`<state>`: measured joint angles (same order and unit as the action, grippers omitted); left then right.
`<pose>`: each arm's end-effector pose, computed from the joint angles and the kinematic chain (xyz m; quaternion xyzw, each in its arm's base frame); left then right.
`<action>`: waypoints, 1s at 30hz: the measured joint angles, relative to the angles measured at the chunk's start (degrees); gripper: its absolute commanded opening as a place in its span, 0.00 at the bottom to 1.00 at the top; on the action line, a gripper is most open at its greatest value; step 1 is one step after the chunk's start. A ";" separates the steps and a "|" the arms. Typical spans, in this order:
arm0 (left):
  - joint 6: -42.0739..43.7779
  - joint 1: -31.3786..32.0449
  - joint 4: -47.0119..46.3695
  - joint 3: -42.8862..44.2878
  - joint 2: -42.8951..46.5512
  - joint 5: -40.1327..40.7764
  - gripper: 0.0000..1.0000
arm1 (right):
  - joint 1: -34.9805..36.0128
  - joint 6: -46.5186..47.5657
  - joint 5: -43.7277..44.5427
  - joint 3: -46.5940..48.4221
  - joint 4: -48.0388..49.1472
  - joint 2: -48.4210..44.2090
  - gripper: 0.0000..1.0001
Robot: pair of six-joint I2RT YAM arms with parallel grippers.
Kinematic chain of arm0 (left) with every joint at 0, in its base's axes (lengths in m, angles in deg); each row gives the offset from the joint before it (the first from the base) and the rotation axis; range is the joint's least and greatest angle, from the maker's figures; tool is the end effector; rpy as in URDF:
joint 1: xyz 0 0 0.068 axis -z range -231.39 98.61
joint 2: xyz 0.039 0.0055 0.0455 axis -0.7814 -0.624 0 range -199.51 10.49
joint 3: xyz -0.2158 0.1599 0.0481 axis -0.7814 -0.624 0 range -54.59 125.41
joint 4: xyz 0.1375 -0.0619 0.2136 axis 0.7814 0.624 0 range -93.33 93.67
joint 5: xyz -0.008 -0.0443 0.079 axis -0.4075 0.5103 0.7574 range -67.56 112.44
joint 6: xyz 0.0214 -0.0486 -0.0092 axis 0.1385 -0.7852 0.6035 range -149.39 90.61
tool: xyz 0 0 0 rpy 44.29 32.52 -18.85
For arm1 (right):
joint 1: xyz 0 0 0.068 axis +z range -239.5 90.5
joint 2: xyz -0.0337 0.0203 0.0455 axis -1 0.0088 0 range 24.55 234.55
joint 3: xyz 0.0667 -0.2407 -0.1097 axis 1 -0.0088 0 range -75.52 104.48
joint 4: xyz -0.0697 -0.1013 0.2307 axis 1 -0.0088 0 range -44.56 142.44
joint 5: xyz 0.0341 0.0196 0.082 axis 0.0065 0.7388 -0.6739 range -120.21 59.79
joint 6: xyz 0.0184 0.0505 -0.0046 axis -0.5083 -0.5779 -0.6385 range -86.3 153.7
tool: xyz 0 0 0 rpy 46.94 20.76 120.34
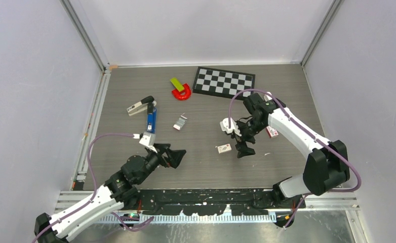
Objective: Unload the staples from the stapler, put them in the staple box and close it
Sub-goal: Pick up the staple box from the center of the board.
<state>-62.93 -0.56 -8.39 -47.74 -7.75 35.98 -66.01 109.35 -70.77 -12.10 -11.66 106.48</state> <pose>0.0881 -0.0950 0.1946 0.0335 0.7433 -0.3797 0.5497 0.2176 0.1197 0.2538 -0.7270 0.5901 0.2840 0.2064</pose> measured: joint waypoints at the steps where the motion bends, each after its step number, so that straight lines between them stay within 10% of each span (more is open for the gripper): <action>1: 0.00 0.00 0.24 -0.17 0.09 0.13 1.00 | 0.11 -0.44 0.87 -0.02 0.74 0.09 1.00; 30: -0.26 -0.02 1.88 -3.28 -2.91 1.49 1.00 | 4.90 -6.80 12.22 -3.32 14.73 6.93 1.00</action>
<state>-63.19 -0.58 -6.51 -51.02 -10.66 37.47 -61.12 102.56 -58.55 -15.43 3.07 113.41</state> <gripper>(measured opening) 0.996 0.995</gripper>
